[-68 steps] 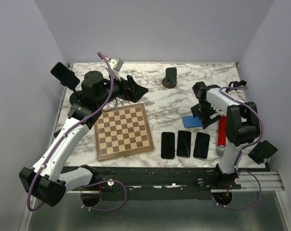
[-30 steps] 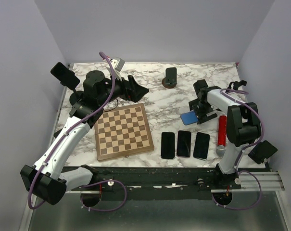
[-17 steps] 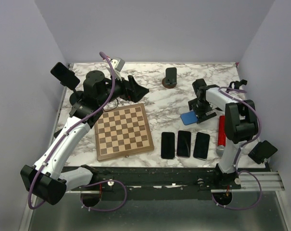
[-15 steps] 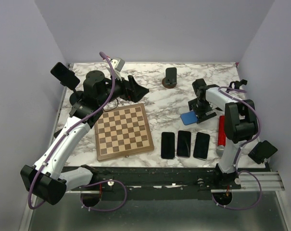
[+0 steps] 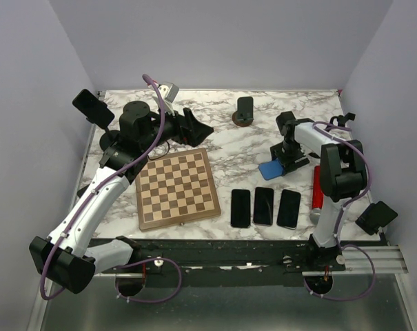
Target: Remove the phone from the phone stand
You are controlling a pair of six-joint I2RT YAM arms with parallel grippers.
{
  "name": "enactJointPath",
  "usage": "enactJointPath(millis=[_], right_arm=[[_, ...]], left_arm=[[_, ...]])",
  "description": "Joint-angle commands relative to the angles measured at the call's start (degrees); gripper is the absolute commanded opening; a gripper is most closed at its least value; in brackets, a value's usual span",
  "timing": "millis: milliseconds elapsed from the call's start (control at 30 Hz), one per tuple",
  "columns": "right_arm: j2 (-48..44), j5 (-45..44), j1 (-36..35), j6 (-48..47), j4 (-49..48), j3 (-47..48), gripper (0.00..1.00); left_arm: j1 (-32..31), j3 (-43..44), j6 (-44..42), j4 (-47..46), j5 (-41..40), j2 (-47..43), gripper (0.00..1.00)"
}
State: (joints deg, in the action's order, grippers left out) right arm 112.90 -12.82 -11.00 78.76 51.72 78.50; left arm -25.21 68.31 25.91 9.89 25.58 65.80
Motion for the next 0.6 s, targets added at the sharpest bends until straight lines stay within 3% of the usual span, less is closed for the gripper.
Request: enactJointPath(millis=[0,167,200,267,333,500,567], right_arm=[[7.1,2.4,0.7,-3.7,-1.9,-1.9,0.81],[8.2,1.6,1.1,-6.0,-3.6,-3.1,0.73],[8.2,0.9,1.1,-6.5,-3.7,-3.1,0.68],[7.8,0.0,1.1,-7.6,-4.3,-3.2,0.46],[6.7,-0.1,1.1,-8.8,-5.7,-3.8,0.41],[2.1,0.4,0.6,-13.2,-10.5,-5.5,0.01],[0.6,-1.5,0.1,-15.2,-10.6,-4.9,0.01]], left_arm=[[0.1,-0.3,-0.9,-1.1,1.1,-0.4,0.99],[0.1,-0.4,-1.0,-1.0,1.1,-0.4,0.98],[0.1,-0.4,-1.0,-1.1,1.0,-0.4,0.98],[0.1,-0.4,-1.0,-1.0,1.0,-0.3,0.98],[0.1,-0.4,-1.0,-1.0,1.0,-0.2,0.99],[0.1,-0.4,-0.9,-1.1,1.3,0.1,0.98],[0.1,-0.4,-0.8,-1.1,1.3,0.4,0.99]])
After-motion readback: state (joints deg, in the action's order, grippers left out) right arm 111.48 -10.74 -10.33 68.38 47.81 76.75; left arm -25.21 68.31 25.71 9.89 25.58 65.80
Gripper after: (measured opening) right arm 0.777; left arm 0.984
